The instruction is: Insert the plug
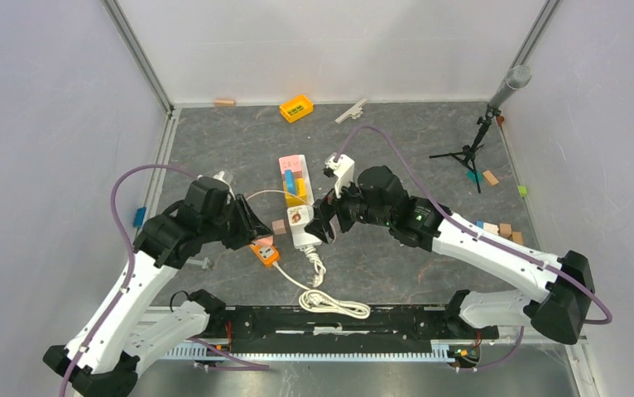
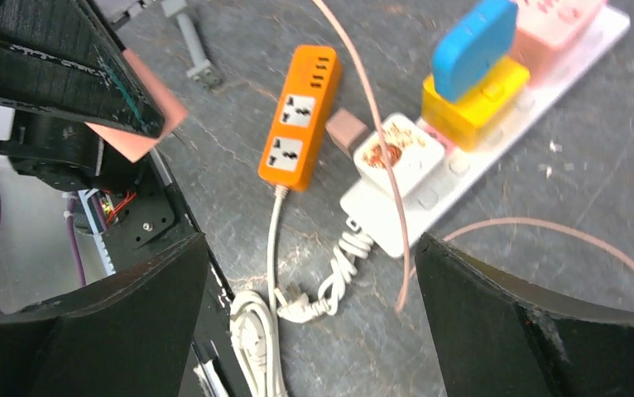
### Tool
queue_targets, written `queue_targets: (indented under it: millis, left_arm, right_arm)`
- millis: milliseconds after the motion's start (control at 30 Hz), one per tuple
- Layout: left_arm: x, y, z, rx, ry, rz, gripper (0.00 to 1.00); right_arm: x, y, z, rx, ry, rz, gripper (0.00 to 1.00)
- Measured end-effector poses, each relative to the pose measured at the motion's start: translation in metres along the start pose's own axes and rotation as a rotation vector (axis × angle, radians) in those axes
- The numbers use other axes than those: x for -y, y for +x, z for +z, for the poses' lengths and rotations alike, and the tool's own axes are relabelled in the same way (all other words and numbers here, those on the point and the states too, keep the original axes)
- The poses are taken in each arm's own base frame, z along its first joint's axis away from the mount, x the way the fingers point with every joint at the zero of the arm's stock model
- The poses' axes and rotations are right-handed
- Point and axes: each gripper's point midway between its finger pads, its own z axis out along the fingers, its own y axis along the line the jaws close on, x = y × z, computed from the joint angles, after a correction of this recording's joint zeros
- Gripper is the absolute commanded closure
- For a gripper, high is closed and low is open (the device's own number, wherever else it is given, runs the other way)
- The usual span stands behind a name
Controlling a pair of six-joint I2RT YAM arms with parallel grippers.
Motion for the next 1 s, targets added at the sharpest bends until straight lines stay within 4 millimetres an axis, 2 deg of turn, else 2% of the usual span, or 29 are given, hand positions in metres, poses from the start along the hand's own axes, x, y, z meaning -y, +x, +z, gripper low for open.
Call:
queue_targets:
  millis: [233,333,500,633,1000]
  left_arm:
    - [-0.064,0.005,0.031,0.025,-0.265,-0.032,0.98]
    - [-0.09,0.002,0.041,0.066,-0.368,-0.03,0.98]
    - [-0.119,-0.003,0.057,0.126,-0.474,-0.031,0.98]
    - [-0.133,-0.008,0.071,0.153,-0.541,-0.026,0.98]
    - [-0.143,-0.03,0.096,0.221,-0.628,0.0,0.98]
  right_arm:
    - [0.024,0.032,-0.007,-0.03,0.093,0.127,0.02]
    - [0.027,0.042,-0.008,-0.037,0.104,0.16,0.02]
    - [0.028,0.057,-0.009,-0.05,0.11,0.198,0.02]
    - [0.029,0.065,-0.01,-0.061,0.116,0.219,0.02]
    - [0.028,0.065,-0.009,-0.057,0.114,0.227,0.02]
